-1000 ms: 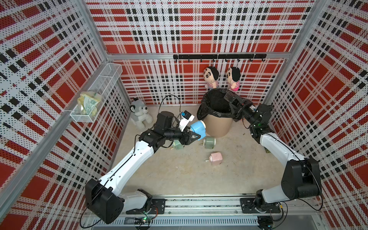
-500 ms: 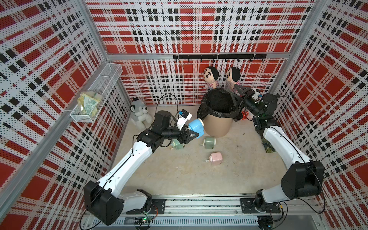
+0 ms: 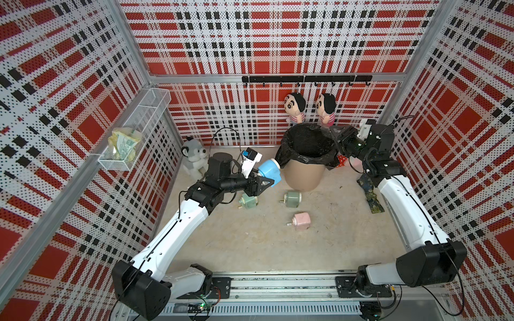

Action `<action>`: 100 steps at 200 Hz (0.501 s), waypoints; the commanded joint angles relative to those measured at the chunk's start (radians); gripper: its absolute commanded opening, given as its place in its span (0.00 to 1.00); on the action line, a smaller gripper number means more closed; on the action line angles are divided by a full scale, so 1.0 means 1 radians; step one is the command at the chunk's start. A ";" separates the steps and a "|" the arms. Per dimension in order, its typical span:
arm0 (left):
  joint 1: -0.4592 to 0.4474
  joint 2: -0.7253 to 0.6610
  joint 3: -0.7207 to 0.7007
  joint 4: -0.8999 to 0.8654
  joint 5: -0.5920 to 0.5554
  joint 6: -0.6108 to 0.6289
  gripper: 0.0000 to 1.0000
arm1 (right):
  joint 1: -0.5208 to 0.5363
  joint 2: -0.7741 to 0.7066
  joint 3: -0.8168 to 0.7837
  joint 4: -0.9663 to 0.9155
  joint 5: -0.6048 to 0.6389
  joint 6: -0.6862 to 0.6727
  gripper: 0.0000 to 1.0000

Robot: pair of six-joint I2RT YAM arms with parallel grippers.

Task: Take out the pencil sharpener tray and clean the shavings
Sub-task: Pour the shavings into the trash bin, then place the container at the center of the board.

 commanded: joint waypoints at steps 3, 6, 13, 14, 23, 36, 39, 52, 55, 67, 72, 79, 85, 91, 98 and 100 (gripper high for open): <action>0.008 -0.009 -0.002 0.050 0.007 -0.010 0.56 | 0.016 -0.070 0.030 -0.135 0.143 -0.195 0.51; 0.008 -0.009 -0.002 0.050 0.007 -0.010 0.56 | 0.020 -0.078 0.030 -0.145 0.160 -0.205 0.51; 0.008 -0.008 -0.001 0.052 0.006 -0.011 0.56 | 0.028 -0.096 0.028 -0.162 0.195 -0.226 0.51; 0.008 -0.009 -0.001 0.052 0.007 -0.011 0.56 | 0.029 -0.099 0.027 -0.164 0.201 -0.230 0.51; 0.010 -0.010 0.001 0.054 0.006 -0.012 0.56 | 0.042 -0.125 0.012 -0.181 0.250 -0.253 0.51; 0.008 -0.013 0.004 0.053 0.007 -0.015 0.56 | 0.061 -0.166 -0.023 -0.197 0.315 -0.277 0.51; 0.008 -0.015 0.005 0.054 0.008 -0.015 0.56 | 0.066 -0.179 -0.035 -0.199 0.332 -0.281 0.51; 0.009 -0.022 0.009 0.054 0.008 -0.017 0.56 | 0.083 -0.230 -0.099 -0.203 0.400 -0.293 0.51; 0.009 -0.024 0.009 0.054 0.008 -0.018 0.56 | 0.085 -0.241 -0.119 -0.201 0.410 -0.294 0.51; 0.009 -0.029 0.010 0.053 0.006 -0.018 0.56 | 0.086 -0.281 -0.189 -0.198 0.439 -0.294 0.51; 0.009 -0.034 0.010 0.052 0.003 -0.017 0.56 | 0.087 -0.296 -0.216 -0.200 0.456 -0.294 0.51; 0.009 -0.036 0.010 0.052 -0.002 -0.018 0.56 | 0.092 -0.316 -0.252 -0.199 0.476 -0.294 0.51; 0.009 -0.040 0.009 0.053 -0.003 -0.017 0.56 | 0.094 -0.332 -0.285 -0.196 0.491 -0.290 0.51; 0.009 -0.043 0.007 0.054 -0.013 -0.016 0.56 | 0.095 -0.349 -0.324 -0.190 0.501 -0.287 0.51; 0.009 -0.046 0.005 0.056 -0.030 -0.018 0.56 | 0.098 -0.366 -0.359 -0.184 0.517 -0.281 0.51; 0.009 -0.047 0.004 0.056 -0.036 -0.017 0.56 | 0.099 -0.370 -0.368 -0.182 0.518 -0.280 0.51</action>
